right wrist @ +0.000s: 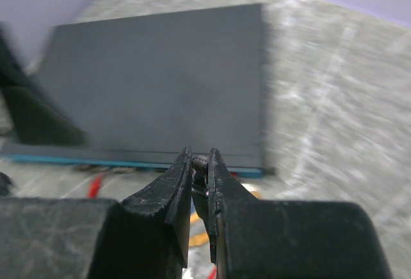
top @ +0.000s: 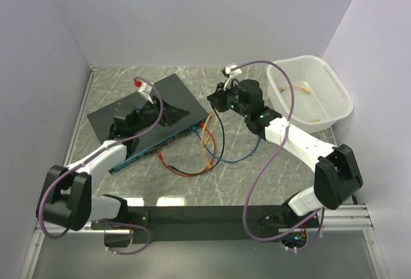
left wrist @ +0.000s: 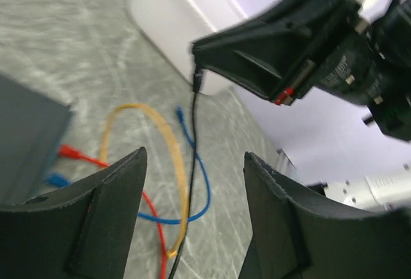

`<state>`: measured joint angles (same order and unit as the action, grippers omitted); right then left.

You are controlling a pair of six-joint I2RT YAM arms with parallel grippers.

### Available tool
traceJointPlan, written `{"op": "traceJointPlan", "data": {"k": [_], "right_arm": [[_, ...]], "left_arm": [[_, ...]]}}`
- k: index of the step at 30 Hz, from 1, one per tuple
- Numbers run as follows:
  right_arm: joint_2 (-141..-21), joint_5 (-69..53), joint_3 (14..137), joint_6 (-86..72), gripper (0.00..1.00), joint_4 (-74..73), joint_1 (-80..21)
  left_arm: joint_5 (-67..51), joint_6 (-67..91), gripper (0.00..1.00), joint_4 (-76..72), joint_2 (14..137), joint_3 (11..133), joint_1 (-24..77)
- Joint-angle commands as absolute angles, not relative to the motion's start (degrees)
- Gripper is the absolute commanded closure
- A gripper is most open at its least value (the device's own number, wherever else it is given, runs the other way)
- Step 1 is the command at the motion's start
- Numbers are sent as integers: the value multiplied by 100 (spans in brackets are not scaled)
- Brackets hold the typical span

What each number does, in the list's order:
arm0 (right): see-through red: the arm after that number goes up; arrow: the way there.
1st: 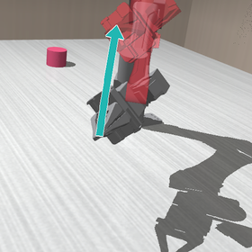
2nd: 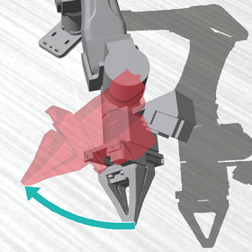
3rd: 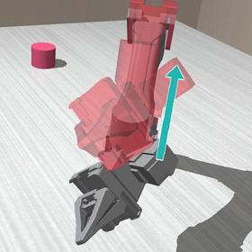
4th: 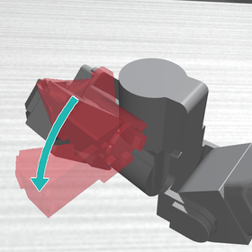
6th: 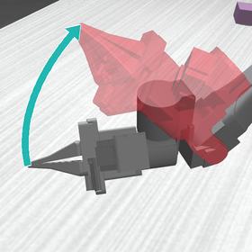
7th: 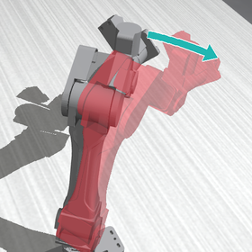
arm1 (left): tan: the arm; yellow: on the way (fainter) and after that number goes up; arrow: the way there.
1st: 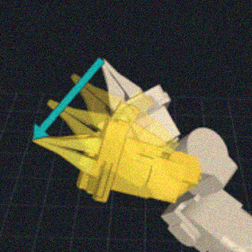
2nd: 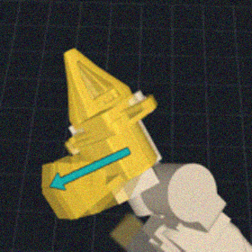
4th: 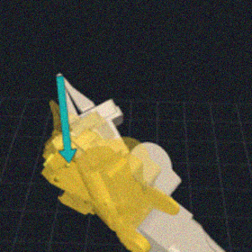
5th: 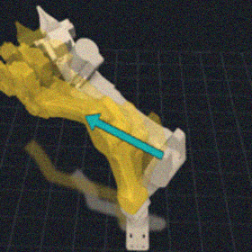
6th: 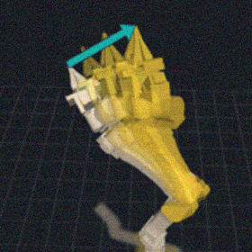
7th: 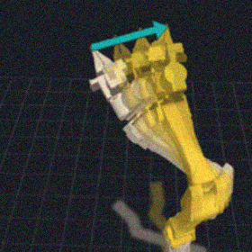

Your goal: Insert the plug into the switch port

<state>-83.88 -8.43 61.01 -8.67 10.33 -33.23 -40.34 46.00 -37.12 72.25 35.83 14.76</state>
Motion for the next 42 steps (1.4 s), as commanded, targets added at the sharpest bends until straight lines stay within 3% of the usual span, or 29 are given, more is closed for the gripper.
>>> {"op": "traceJointPlan", "data": {"k": [1, 10, 19, 23, 26, 27, 28, 29, 32, 36, 37, 42], "right_arm": [[-8411, -2151, 6372, -949, 100, 1599, -3296], [-8499, -3348, 6733, -1379, 100, 1590, -3138], [-8367, -3656, 6504, -1784, 100, 1898, -3138], [-8402, -3447, 6530, -1898, 100, 1872, -3120], [-8385, -3043, 6513, -2012, 100, 1802, -3050], [-8367, -2989, 6504, -2065, 100, 1854, -2971], [-8358, -3006, 6487, -2187, 100, 1898, -2919], [-8358, -3041, 6460, -2232, 100, 1959, -2892], [-8332, -3041, 6495, -2276, 100, 1925, -2821], [-8157, -2814, 6574, -2180, 40, 1574, -2830], [-8095, -2743, 6557, -2171, 35, 1556, -2830], [-7638, -2453, 6320, -2101, 34, 1380, -2865]], "left_arm": [[-4246, 4649, 31, -5316, 7487, 3551, 1924], [-3464, 4228, 28, -5529, 8340, 3884, 2715], [-2391, 3946, 37, -5362, 8622, 4104, 3225], [-2224, 4043, 55, -5466, 8640, 4061, 3270], [-2215, 4104, 74, -5423, 8535, 3982, 3270], [-2206, 4104, 89, -5345, 8438, 3955, 3278], [-2189, 4096, 95, -5309, 8385, 3920, 3270], [-2136, 4087, 100, -5256, 8333, 3876, 3278], [-2101, 4026, 100, -5046, 8095, 3823, 3278], [-2048, 3938, 100, -4659, 7858, 3893, 3287], [-2039, 3920, 99, -4554, 7823, 3920, 3287], [-1908, 3850, 99, -4140, 7761, 4060, 3322]]}}
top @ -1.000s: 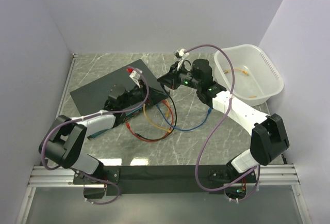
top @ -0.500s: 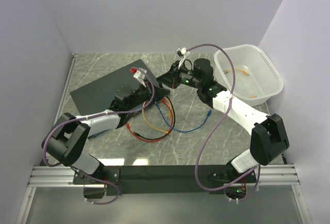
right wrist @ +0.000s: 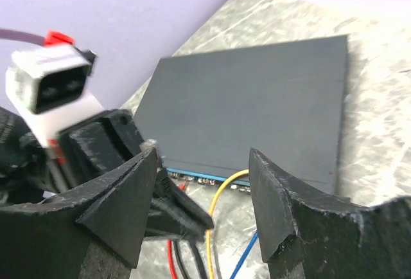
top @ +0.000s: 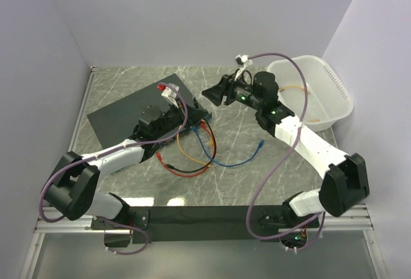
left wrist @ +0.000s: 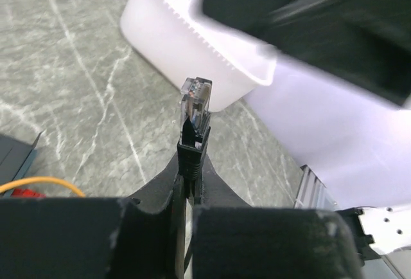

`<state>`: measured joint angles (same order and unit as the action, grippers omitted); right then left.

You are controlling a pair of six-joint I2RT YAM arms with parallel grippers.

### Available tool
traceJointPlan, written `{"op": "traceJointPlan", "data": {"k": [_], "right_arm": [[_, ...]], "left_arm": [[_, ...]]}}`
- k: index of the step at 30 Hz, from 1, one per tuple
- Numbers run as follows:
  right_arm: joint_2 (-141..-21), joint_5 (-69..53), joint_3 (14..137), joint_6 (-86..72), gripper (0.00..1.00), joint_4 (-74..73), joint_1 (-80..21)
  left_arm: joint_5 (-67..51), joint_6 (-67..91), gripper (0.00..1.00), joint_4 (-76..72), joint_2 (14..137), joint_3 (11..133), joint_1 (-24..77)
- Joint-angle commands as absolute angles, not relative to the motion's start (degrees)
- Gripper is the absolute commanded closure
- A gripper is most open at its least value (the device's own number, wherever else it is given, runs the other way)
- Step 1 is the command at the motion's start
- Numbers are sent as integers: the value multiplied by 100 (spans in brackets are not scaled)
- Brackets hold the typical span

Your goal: Insert the plug into the switch port

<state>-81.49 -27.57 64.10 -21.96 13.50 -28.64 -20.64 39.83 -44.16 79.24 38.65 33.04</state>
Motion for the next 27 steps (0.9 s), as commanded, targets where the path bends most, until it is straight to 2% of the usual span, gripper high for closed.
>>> {"op": "traceJointPlan", "data": {"k": [1, 7, 14, 27], "right_arm": [[-7559, -2269, 6258, -2066, 34, 1371, -2900], [-7286, -1654, 6082, -1575, 42, 941, -3488], [-7707, -1055, 6433, -1415, 51, 589, -3964], [-8156, -475, 6899, -1292, 58, 246, -4166]], "left_arm": [[-1846, 3824, 100, -4053, 7761, 4121, 3331], [-1705, 3814, 99, -3815, 7778, 4236, 3392], [-1574, 3744, 100, -3709, 7726, 4298, 3542], [-1424, 3604, 99, -3568, 7532, 4271, 3639]]}}
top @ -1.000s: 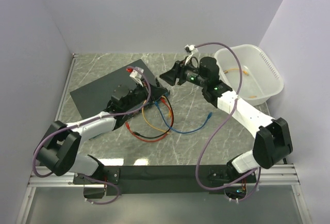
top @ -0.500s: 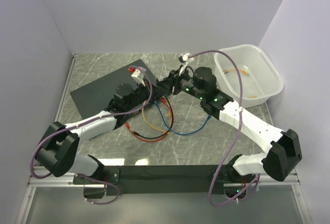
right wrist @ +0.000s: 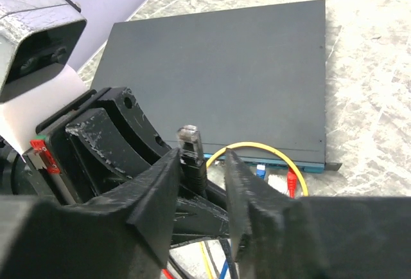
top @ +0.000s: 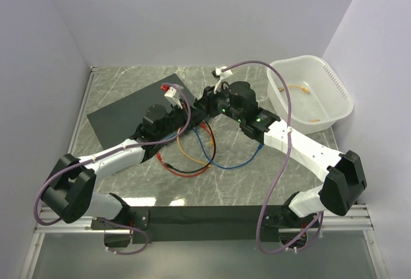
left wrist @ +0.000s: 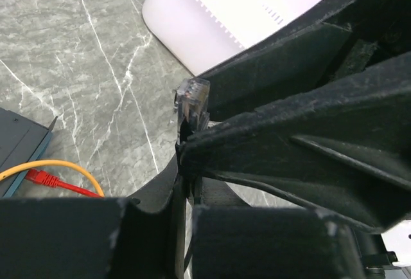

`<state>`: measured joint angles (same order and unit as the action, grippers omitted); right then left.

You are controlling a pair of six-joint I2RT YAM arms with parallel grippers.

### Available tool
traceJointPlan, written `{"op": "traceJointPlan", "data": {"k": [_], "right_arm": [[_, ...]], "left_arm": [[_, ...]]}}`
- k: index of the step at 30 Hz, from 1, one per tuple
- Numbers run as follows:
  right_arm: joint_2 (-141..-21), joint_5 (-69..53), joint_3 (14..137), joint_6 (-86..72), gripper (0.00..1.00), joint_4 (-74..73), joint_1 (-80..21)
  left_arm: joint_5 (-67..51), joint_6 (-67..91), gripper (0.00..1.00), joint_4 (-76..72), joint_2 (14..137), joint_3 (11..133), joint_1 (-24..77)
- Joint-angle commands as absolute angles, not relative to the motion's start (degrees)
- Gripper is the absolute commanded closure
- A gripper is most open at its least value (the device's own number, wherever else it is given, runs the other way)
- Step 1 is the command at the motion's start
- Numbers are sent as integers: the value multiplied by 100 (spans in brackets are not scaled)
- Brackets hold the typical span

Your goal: Insert the plug into the switch port

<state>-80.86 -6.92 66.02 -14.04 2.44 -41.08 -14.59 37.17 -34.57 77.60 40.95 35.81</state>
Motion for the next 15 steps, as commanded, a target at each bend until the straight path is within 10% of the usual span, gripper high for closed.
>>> {"op": "traceJointPlan", "data": {"k": [1, 7, 15], "right_arm": [[-8174, -475, 6908, -1292, 60, 229, -4201], [-8183, -580, 6733, -1397, 84, 334, -4315], [-7840, -694, 6135, -1415, 100, 738, -4298]], "left_arm": [[-1406, 3604, 99, -3568, 7532, 4280, 3647], [-1389, 3647, 99, -3516, 7567, 4377, 3665], [-1363, 3341, 36, -2954, 6997, 4421, 3665]]}}
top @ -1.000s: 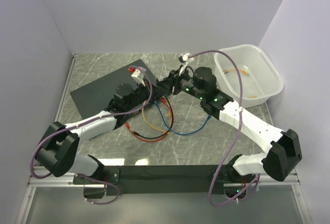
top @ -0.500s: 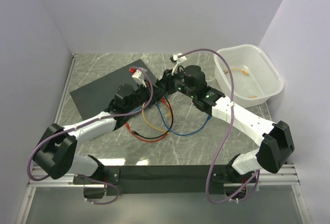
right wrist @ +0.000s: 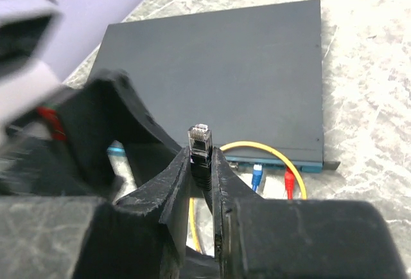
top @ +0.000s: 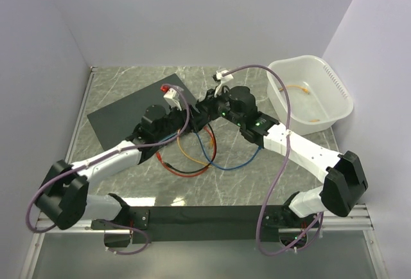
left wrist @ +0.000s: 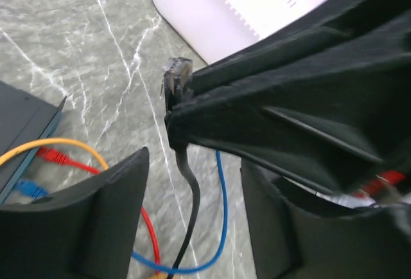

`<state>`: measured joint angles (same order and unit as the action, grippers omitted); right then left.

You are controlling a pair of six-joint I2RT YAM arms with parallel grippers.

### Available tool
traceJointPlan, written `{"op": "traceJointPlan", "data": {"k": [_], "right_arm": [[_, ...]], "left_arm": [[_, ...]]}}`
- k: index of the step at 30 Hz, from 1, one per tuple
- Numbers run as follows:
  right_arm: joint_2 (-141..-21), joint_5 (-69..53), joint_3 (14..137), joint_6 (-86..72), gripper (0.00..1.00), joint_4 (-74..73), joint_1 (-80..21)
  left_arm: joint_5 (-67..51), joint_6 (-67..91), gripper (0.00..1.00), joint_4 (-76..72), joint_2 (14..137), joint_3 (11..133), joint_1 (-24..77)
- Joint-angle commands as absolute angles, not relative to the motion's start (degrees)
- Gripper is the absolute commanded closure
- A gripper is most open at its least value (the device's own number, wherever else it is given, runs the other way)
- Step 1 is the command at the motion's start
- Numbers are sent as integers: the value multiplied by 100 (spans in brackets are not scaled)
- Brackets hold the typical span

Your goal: Insert the plug into the switch port

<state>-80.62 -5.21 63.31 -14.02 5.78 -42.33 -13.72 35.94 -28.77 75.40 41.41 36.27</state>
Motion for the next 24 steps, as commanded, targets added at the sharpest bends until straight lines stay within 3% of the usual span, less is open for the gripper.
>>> {"op": "traceJointPlan", "data": {"k": [1, 11, 24], "right_arm": [[-7814, -747, 6126, -1406, 100, 747, -4272], [-7612, -1651, 5801, -1239, 100, 1045, -4219], [-7348, -1863, 5730, -1230, 100, 1108, -4271]], "left_arm": [[-1249, 3270, 34, -2831, 6857, 4316, 3665], [288, 2936, 34, -1732, 4976, 3973, 3665], [-26, 3049, 42, -1749, 6081, 4368, 3665]]}}
